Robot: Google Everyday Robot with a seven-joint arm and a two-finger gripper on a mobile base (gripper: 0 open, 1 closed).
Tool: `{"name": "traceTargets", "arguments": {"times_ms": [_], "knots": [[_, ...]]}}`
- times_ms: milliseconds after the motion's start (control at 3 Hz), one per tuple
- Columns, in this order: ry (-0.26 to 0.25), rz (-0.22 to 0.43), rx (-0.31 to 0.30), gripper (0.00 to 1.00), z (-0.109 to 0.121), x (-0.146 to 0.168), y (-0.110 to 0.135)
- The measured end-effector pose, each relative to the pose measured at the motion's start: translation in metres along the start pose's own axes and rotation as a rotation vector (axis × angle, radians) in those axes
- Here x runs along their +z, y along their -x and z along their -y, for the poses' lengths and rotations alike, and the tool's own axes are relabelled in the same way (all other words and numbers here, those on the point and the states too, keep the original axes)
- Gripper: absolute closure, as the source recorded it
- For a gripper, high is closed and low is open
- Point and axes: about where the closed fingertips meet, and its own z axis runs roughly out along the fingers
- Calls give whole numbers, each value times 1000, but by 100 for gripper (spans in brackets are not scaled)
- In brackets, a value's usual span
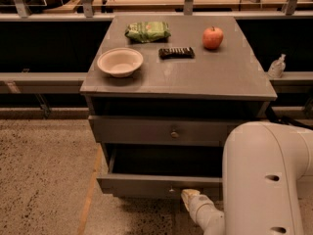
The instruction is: Close middle drawer
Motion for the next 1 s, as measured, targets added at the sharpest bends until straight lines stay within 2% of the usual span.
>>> {"name": "traceTargets", "arguments": {"times_ms": [1000], "knots": [[-29, -3, -25, 100, 12, 6, -5]]}}
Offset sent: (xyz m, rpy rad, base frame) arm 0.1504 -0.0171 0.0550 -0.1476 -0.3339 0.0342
